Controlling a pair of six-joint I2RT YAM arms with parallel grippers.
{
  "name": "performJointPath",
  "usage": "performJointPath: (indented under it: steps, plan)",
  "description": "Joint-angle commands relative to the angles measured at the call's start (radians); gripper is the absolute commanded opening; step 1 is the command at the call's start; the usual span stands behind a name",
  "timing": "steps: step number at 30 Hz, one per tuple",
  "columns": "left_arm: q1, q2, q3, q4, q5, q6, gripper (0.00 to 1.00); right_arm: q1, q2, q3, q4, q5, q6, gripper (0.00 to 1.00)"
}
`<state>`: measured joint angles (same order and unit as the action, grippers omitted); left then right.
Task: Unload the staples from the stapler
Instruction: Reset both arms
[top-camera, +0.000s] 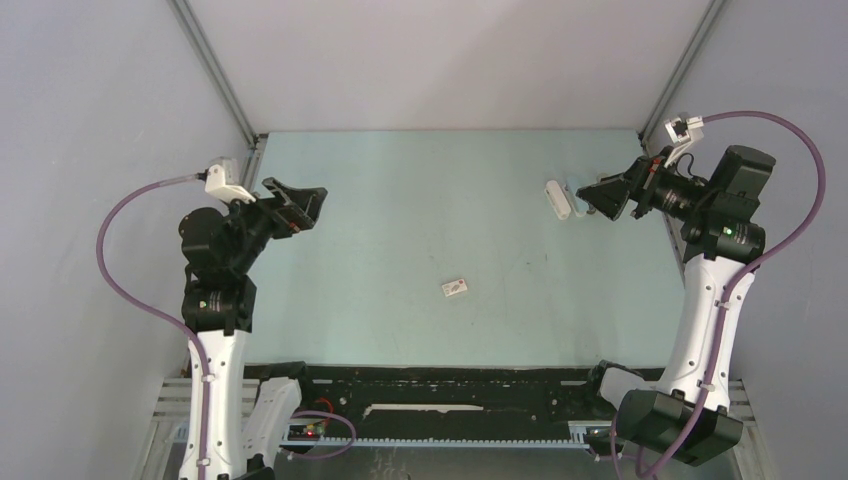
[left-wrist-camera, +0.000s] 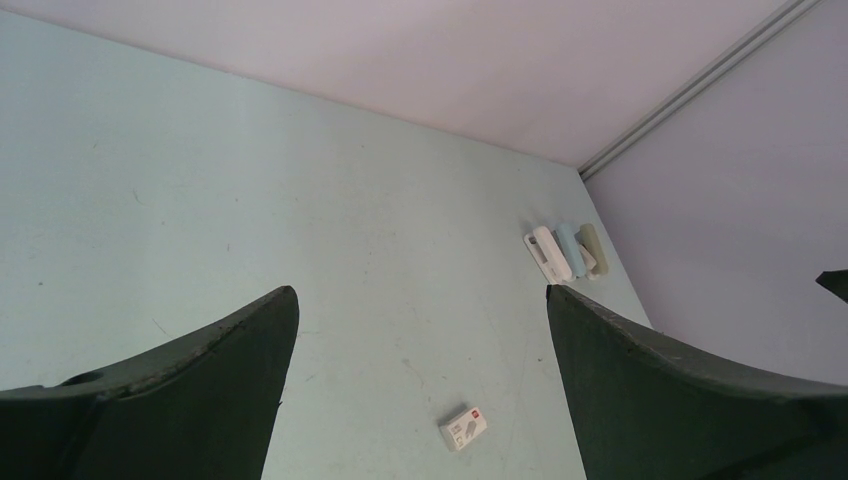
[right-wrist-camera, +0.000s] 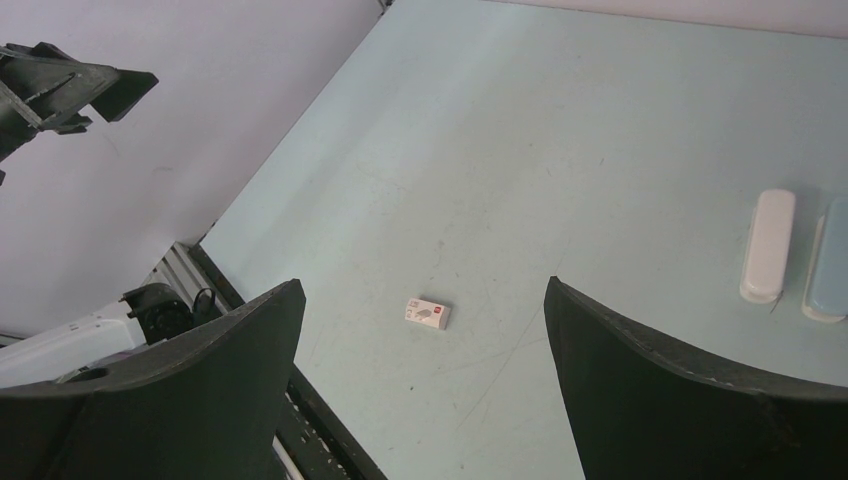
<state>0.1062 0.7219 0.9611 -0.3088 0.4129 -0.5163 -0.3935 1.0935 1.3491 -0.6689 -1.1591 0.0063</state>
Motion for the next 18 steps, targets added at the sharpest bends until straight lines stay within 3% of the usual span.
performJointPath:
  steps: [1,18]
  plan:
    - [0.009,0.000,-0.021,0.037,0.030,-0.006,1.00,-0.012,-0.021,-0.004,0.015,-0.010,0.006,1.00]
    - [0.011,0.001,-0.011,0.014,0.034,0.012,1.00,-0.016,-0.021,-0.008,0.025,-0.013,0.009,1.00]
